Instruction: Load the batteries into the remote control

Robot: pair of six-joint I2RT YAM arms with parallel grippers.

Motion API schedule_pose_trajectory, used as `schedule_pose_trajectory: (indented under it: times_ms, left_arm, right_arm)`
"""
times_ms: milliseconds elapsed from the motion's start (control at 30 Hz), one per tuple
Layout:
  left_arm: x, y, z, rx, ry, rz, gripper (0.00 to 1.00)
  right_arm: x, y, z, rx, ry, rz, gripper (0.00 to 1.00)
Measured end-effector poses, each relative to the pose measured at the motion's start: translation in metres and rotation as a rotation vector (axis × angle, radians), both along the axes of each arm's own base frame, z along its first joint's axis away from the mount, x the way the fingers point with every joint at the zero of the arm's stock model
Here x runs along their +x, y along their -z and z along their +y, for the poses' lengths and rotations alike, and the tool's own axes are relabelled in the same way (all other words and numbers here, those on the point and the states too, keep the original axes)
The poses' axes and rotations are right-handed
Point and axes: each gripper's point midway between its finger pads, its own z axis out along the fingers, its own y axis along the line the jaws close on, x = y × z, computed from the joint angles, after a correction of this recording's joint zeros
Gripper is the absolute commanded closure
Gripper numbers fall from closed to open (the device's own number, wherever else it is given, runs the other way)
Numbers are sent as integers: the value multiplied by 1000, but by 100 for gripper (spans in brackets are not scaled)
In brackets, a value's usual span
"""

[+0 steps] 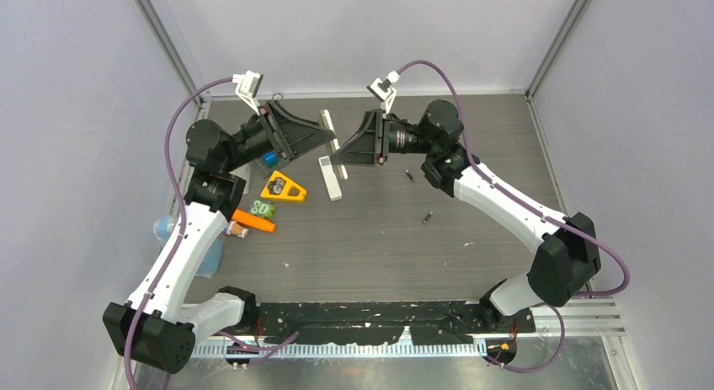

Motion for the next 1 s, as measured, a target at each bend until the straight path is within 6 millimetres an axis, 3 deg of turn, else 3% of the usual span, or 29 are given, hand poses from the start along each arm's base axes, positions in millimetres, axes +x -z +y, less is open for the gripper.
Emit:
schedule_pose_trajectory:
  times_ms: [267, 333, 367, 433, 500, 533, 600, 700, 867, 1000]
  left_arm:
    - [5, 13, -4, 9, 9, 55, 34]
    - [7, 18, -5, 14, 10, 73, 44]
    - [9, 22, -5, 19, 9, 87, 50]
    - [11, 29, -6, 27, 7, 113, 75]
    - [12, 35, -6, 33, 5, 134, 95]
    - [13, 37, -6, 37, 0, 142, 100]
    - [16, 42, -5, 47, -11, 163, 100]
    - [21, 56, -3, 74, -59, 235, 100]
    - [34, 82, 10, 132, -213, 409, 100]
    - [35, 98, 26, 162, -339, 521, 100]
  right_arm:
    - [-6, 9, 9, -49, -33, 17, 55]
    - [-6, 12, 10, -65, -33, 24, 55]
    - [-6, 14, 10, -75, -38, 27, 54]
    - [-6, 17, 11, -90, -38, 35, 52]
    - [-6, 21, 11, -108, -38, 50, 44]
    - [-6, 23, 11, -115, -39, 53, 35]
    - [-5, 28, 11, -132, -30, 61, 19]
    - [9, 42, 12, -180, 49, 62, 4]
    - [27, 58, 8, -254, 222, -11, 1]
    - [21, 52, 7, -315, 355, -153, 1]
